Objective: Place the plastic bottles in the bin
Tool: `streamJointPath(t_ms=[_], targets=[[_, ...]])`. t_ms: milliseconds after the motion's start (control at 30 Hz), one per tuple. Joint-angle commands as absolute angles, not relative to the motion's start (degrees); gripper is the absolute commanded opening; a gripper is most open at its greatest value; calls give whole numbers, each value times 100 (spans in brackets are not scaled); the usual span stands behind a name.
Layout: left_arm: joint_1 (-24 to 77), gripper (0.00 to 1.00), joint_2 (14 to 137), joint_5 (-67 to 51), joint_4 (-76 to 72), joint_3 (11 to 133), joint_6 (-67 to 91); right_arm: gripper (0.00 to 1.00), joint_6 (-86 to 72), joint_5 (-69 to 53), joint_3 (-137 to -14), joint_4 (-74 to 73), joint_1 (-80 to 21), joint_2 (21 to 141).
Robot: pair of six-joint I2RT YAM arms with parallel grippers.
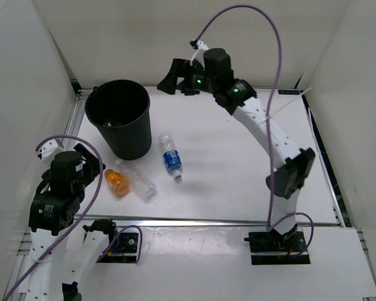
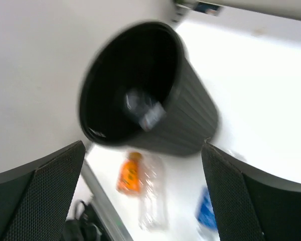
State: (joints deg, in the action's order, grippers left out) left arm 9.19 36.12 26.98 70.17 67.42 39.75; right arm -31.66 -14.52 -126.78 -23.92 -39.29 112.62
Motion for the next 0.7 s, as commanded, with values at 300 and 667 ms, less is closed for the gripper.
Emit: streamJointPath(t_ms=[300, 667], targets=[[940, 100, 3357, 2997, 6715, 6635, 3894, 100, -1899, -1063, -9642, -3313, -4244, 10792], [940, 100, 3533, 3251, 7197, 7197, 3498, 100, -1828, -1011, -10897, -3454, -4553, 12471]])
